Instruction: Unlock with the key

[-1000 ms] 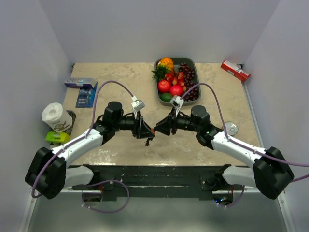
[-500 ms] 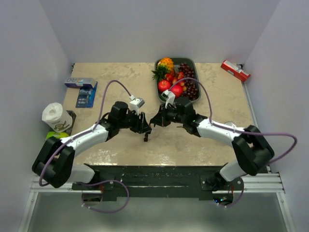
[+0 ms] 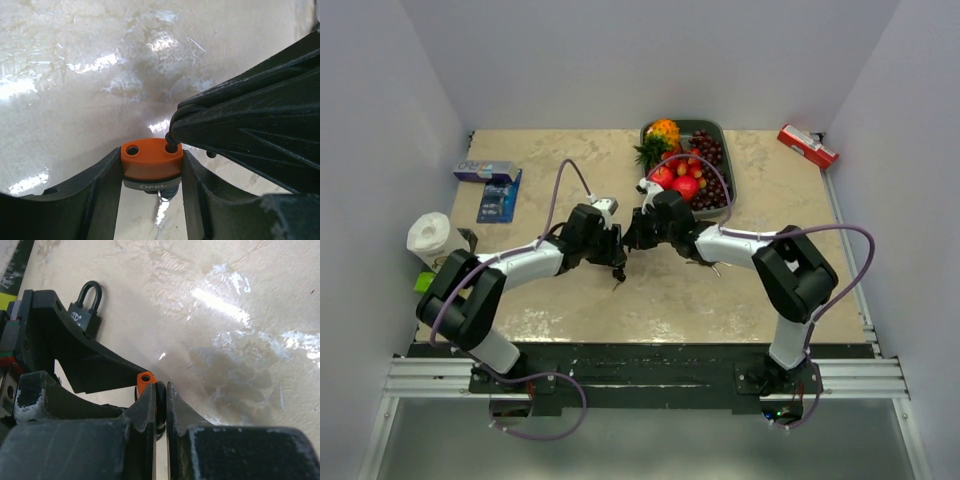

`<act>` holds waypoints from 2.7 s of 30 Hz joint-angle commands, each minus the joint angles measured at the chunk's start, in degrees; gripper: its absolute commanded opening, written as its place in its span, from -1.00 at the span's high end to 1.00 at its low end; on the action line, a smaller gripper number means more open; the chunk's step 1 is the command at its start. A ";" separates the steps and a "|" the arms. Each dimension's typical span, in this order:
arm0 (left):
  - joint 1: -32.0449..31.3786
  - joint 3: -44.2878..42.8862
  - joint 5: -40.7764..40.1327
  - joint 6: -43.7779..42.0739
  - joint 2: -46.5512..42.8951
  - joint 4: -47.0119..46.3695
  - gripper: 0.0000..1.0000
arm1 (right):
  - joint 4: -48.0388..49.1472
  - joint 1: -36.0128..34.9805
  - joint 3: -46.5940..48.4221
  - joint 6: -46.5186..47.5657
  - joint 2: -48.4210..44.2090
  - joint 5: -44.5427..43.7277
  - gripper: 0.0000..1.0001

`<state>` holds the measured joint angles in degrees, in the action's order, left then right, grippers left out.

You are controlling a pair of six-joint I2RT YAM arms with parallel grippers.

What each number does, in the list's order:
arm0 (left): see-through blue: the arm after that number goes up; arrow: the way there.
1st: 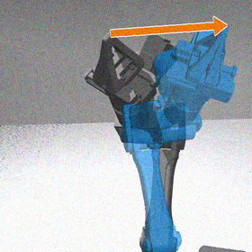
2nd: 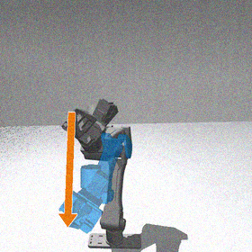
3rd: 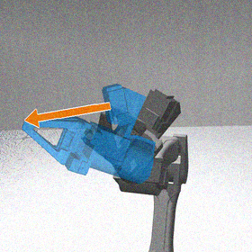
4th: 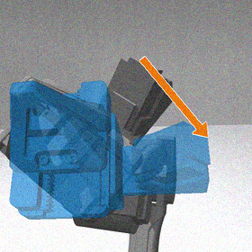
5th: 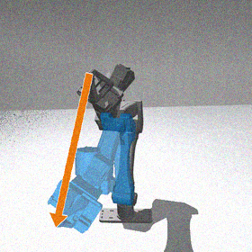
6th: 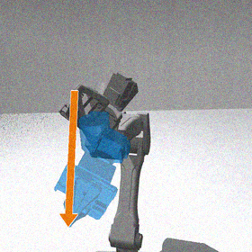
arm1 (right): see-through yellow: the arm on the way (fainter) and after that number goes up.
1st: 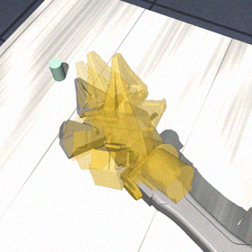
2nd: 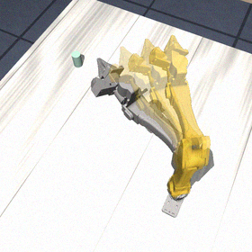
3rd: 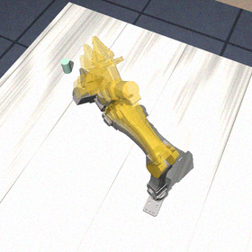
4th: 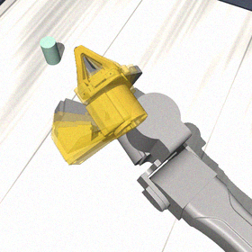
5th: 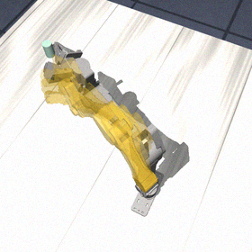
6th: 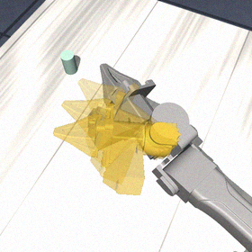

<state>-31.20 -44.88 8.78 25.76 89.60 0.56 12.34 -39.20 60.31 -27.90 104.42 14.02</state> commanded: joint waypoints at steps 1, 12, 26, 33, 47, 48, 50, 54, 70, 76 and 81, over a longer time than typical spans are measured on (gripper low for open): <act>-0.53 -3.54 1.95 2.54 1.01 -2.05 0.66 | -4.60 1.06 2.88 6.54 4.29 -10.77 1.00; -0.53 -6.00 2.48 0.96 2.34 -0.65 -0.47 | -7.33 4.04 6.83 9.53 10.19 -8.66 0.89; 6.31 -3.91 -4.03 -8.79 -28.42 18.51 -0.98 | -13.64 5.36 13.42 13.92 16.96 -3.91 -0.06; 13.53 0.06 0.89 -10.90 -34.40 20.19 -0.98 | -16.47 5.19 13.87 16.30 12.04 -11.29 -0.43; 15.73 3.30 7.57 -18.28 -28.25 10.53 -0.99 | -19.62 5.10 1.13 16.13 -11.33 -15.60 -0.98; 15.73 3.57 8.79 -18.55 -28.25 9.12 -0.99 | -20.33 5.19 0.60 15.86 -14.39 -16.47 -0.98; 15.73 3.40 10.20 -19.51 -27.91 8.85 -0.98 | -22.17 5.62 -1.16 14.11 -16.87 -16.74 -0.98; 15.73 3.22 7.50 -19.26 -28.52 11.83 -0.98 | -26.48 6.59 -3.79 8.93 -23.02 -19.81 -0.98; 15.73 4.10 8.63 -17.85 -32.47 13.59 -0.97 | -30.80 11.87 -12.50 1.36 -25.85 -31.60 -0.61; 15.73 4.19 7.75 -17.94 -33.00 13.86 -0.97 | -28.16 9.85 -13.21 4.52 -24.10 -30.27 -0.64; 15.73 4.19 7.40 -18.02 -32.56 14.30 -0.96 | -30.18 8.00 -12.76 2.42 -20.23 -33.53 -0.63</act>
<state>-15.81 -41.34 16.47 7.88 57.74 15.29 -18.02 -30.06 46.74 -24.49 81.87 -15.59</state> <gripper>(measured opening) 0.985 0.821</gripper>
